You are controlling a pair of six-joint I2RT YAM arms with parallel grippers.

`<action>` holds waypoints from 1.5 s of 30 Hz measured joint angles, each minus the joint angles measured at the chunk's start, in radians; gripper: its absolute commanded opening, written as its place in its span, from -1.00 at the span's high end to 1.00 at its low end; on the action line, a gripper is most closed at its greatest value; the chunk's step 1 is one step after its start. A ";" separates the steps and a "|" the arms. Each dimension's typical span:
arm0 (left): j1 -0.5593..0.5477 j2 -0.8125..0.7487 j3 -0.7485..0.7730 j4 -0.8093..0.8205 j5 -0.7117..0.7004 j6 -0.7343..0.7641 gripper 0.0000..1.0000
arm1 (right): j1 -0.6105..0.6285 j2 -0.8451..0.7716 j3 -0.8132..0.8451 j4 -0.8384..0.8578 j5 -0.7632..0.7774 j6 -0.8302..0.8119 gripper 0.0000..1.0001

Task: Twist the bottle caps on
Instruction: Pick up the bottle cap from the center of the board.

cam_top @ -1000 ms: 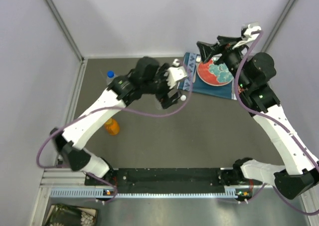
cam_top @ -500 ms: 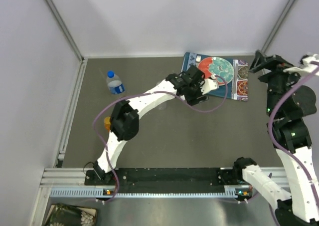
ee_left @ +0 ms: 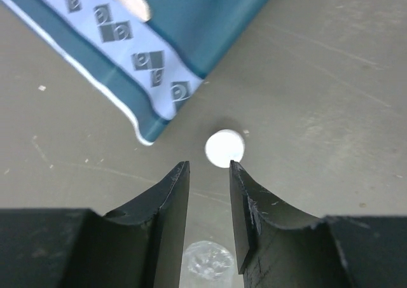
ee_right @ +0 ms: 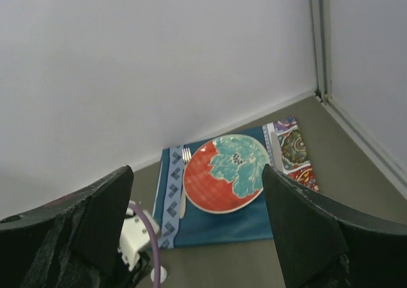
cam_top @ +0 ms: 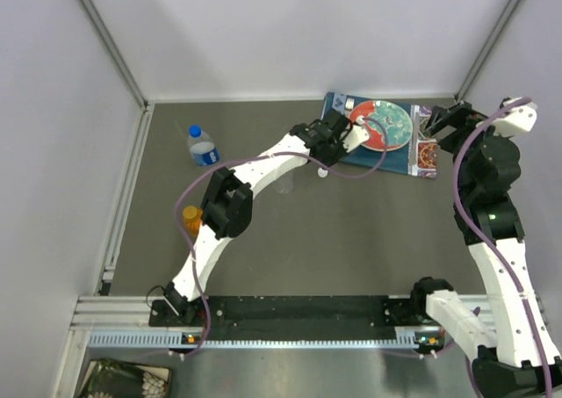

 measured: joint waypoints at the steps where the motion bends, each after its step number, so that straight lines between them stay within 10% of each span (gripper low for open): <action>1: 0.008 0.002 0.001 0.000 -0.014 -0.011 0.25 | 0.000 0.004 -0.009 0.000 -0.013 0.008 -0.64; 29: 0.034 0.124 0.008 0.031 -0.106 -0.107 0.31 | 0.000 0.004 -0.052 0.076 -0.162 0.060 -0.62; 37: 0.034 0.129 -0.018 0.060 -0.068 -0.121 0.96 | 0.000 0.005 -0.054 0.084 -0.173 0.061 -0.61; 45: 0.043 0.092 -0.067 0.085 0.012 -0.153 1.00 | 0.000 0.004 -0.054 0.086 -0.198 0.070 -0.59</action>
